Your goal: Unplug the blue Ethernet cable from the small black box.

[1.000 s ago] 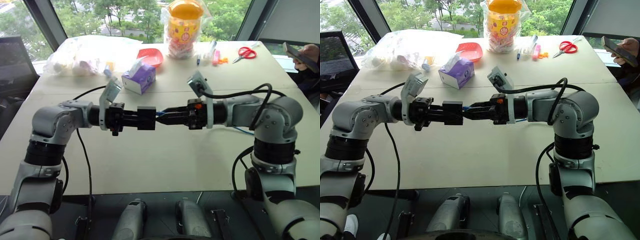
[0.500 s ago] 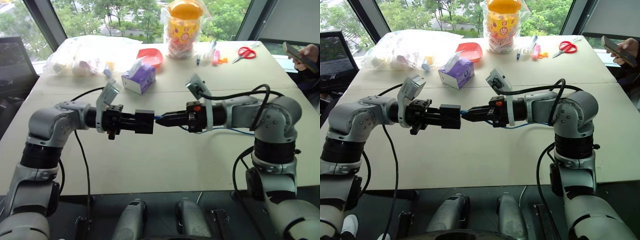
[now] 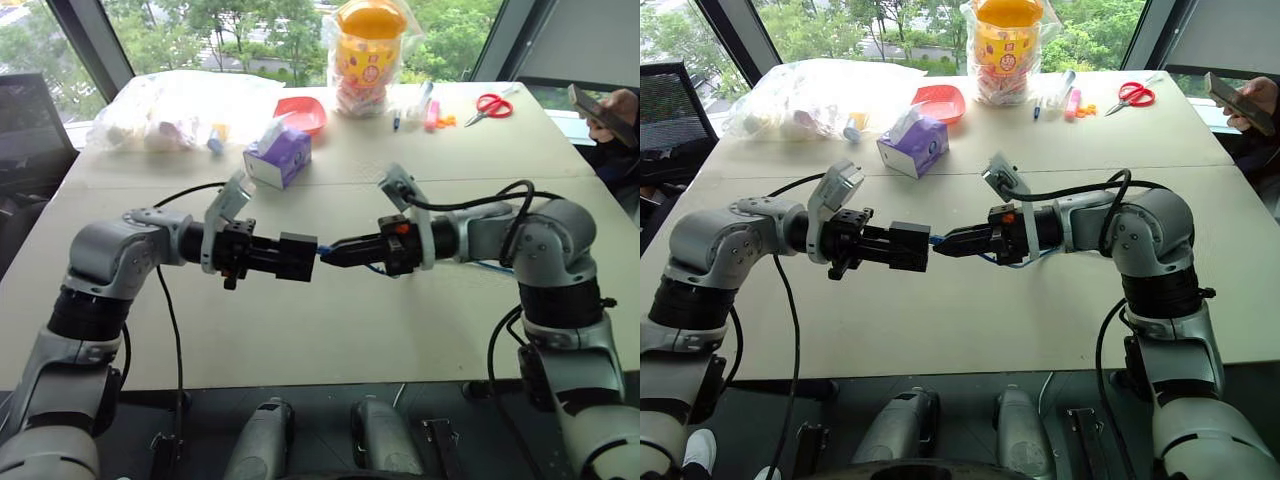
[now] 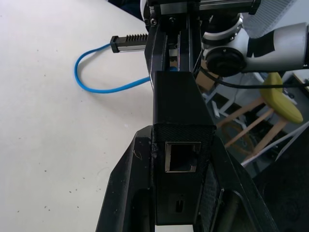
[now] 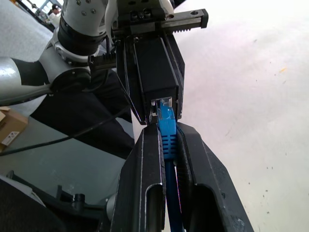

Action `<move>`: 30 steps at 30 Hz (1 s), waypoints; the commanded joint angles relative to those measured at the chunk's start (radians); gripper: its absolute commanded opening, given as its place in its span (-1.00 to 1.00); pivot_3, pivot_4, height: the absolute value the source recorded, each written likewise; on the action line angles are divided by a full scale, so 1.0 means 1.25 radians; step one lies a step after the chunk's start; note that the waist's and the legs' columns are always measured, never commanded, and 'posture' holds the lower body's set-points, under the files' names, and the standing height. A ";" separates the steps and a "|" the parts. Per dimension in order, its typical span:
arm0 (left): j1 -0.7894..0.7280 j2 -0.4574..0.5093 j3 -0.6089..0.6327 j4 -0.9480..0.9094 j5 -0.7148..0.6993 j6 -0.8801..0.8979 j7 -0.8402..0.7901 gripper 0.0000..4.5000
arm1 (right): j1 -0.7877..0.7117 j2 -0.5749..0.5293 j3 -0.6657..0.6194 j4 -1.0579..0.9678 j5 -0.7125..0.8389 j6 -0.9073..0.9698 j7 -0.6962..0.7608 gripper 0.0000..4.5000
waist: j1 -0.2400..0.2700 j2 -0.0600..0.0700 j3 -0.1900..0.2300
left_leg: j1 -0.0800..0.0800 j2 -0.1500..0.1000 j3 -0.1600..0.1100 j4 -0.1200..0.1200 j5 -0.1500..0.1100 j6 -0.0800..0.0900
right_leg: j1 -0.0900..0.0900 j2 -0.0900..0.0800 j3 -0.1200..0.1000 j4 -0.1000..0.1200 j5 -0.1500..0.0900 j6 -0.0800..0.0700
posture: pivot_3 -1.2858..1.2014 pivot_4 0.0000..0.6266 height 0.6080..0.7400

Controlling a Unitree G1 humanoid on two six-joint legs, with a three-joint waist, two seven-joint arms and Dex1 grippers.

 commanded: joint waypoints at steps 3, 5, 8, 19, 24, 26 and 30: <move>0.006 0.077 0.076 0.016 -0.004 -0.008 -0.027 -0.76 | 0.028 -0.098 -0.055 0.059 -0.040 0.002 -0.018 -0.95 | 0.001 0.000 0.000 | 0.000 0.000 0.000 0.000 0.000 0.000 | 0.000 0.000 0.000 0.000 0.000 0.000 | 0.03 -0.52 1.00; 0.005 0.076 0.076 0.015 -0.005 -0.007 -0.026 -0.76 | 0.032 -0.099 -0.050 0.035 -0.024 0.007 -0.017 -0.95 | 0.002 0.000 0.000 | 0.000 0.000 0.000 0.000 0.000 0.000 | 0.000 0.000 0.000 0.000 0.000 0.000 | 0.03 -0.52 1.00; 0.000 0.075 0.075 0.015 -0.007 -0.005 -0.026 -0.76 | 0.038 -0.105 -0.030 0.002 -0.021 -0.009 -0.016 -0.95 | 0.002 0.000 0.000 | 0.000 0.000 0.000 0.000 0.000 0.000 | 0.000 0.000 0.000 0.000 0.000 0.000 | 0.03 -0.52 1.00; -0.010 0.083 0.068 0.018 -0.020 -0.005 -0.030 -0.76 | 0.057 -0.157 0.012 0.000 -0.051 -0.105 -0.001 -0.95 | 0.004 -0.003 0.003 | 0.000 0.000 0.000 0.000 0.000 0.000 | 0.000 0.000 0.000 0.000 0.000 0.000 | 0.03 -0.52 1.00; -0.006 0.075 0.068 0.011 -0.016 -0.006 -0.031 -0.76 | 0.043 -0.116 -0.015 -0.055 -0.010 -0.076 -0.008 -0.61 | 0.000 -0.002 0.003 | 0.000 0.001 0.001 0.000 0.000 0.000 | 0.000 0.000 0.000 -0.001 0.000 0.000 | 0.03 -0.52 1.00; -0.006 0.075 0.069 0.012 -0.014 -0.007 -0.033 -0.76 | 0.041 -0.111 -0.016 -0.063 -0.013 -0.071 -0.013 -0.21 | 0.002 -0.003 0.003 | -0.001 0.001 0.000 0.000 0.000 0.000 | -0.001 0.000 0.000 -0.001 0.000 0.000 | 0.03 -0.52 1.00; 0.004 0.072 0.055 0.013 0.015 -0.038 -0.036 -0.76 | 0.032 -0.101 -0.003 -0.030 -0.054 -0.085 -0.035 0.63 | 0.005 -0.003 0.003 | -0.001 0.000 0.001 0.000 0.000 0.000 | 0.000 -0.001 0.000 -0.001 0.000 0.000 | 0.03 -0.52 1.00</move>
